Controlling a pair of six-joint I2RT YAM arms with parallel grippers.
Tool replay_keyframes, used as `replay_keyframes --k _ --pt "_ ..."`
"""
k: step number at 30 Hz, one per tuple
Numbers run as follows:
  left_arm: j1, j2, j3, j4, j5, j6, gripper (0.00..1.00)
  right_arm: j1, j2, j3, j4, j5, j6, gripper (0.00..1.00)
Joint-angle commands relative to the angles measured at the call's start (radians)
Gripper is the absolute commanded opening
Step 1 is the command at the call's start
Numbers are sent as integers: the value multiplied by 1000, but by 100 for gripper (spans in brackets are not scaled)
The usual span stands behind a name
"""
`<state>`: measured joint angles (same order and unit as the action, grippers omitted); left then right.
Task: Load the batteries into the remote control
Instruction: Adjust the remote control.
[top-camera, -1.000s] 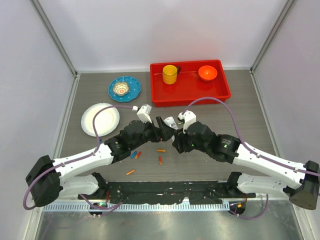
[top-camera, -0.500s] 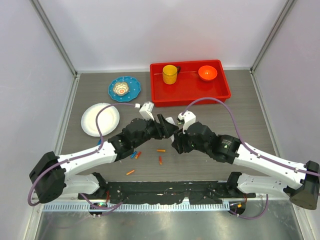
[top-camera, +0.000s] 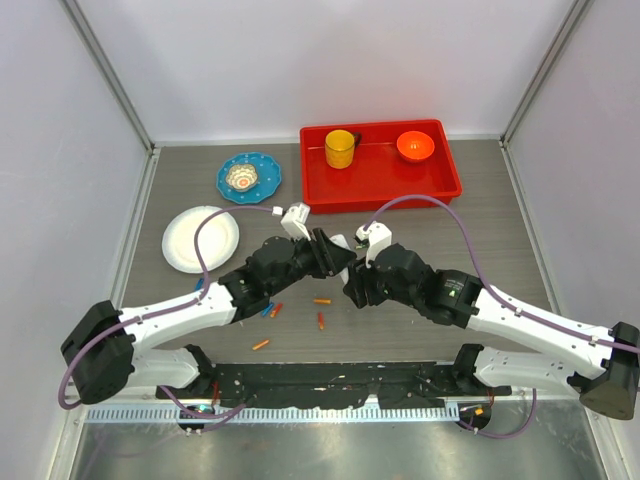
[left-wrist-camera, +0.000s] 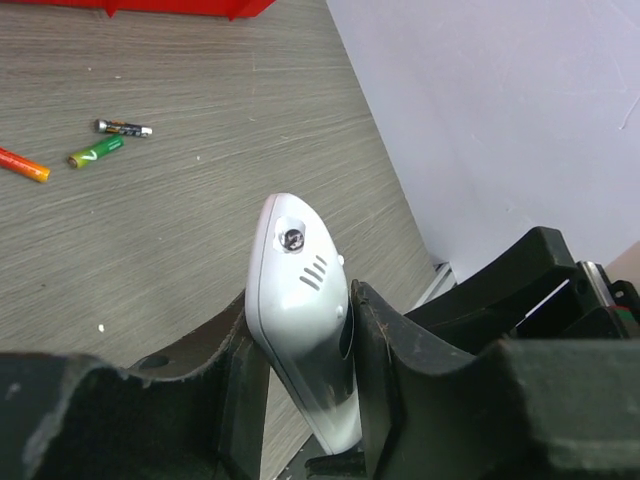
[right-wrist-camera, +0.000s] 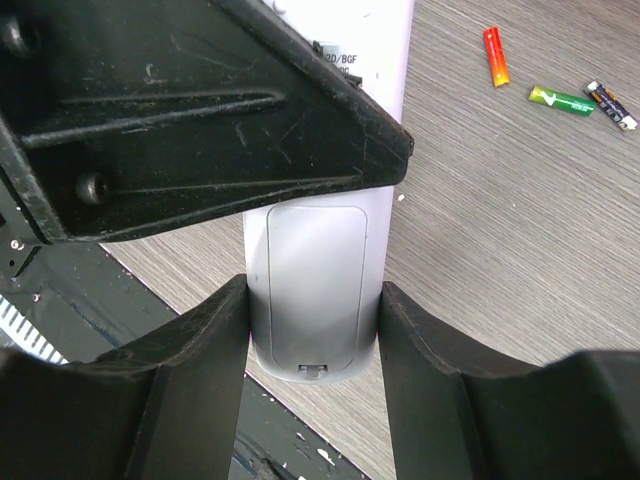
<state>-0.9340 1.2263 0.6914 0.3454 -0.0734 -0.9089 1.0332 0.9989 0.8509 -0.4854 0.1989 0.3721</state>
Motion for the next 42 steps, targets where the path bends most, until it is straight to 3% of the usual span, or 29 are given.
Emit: replay_keyframes --k 1,11,14,15,17,20,24,26,30,34,37,42 --pt "-3 7 7 66 7 8 37 7 -25 14 62 -1 7 1" --pt "-3 16 -12 87 12 -7 0 7 -29 13 54 19 19 1" --pt "-3 16 -16 87 3 -12 0 7 -39 14 54 25 28 17" --pt "-5 15 -20 89 -2 -12 0 7 -43 14 57 25 30 30" --pt "-5 15 -24 89 -8 -15 0 7 -60 13 68 5 33 46" --pt "-5 10 -30 89 -38 -13 0 7 -77 22 76 -47 28 60" --pt "-5 -8 -43 93 -104 -7 0 7 -83 66 45 -134 14 72" --pt "-3 -13 -41 95 -135 -1 0 7 -88 94 22 -176 8 86" --pt "-2 -28 -32 86 -170 27 0 7 -121 120 -12 -227 -1 87" --pt "4 -83 -65 105 -232 44 0 7 -216 71 34 -58 75 87" --pt "17 -158 -159 217 -269 36 0 5 -323 -42 137 131 233 87" --pt "20 -246 -355 513 -310 27 0 5 -404 -240 390 126 392 87"
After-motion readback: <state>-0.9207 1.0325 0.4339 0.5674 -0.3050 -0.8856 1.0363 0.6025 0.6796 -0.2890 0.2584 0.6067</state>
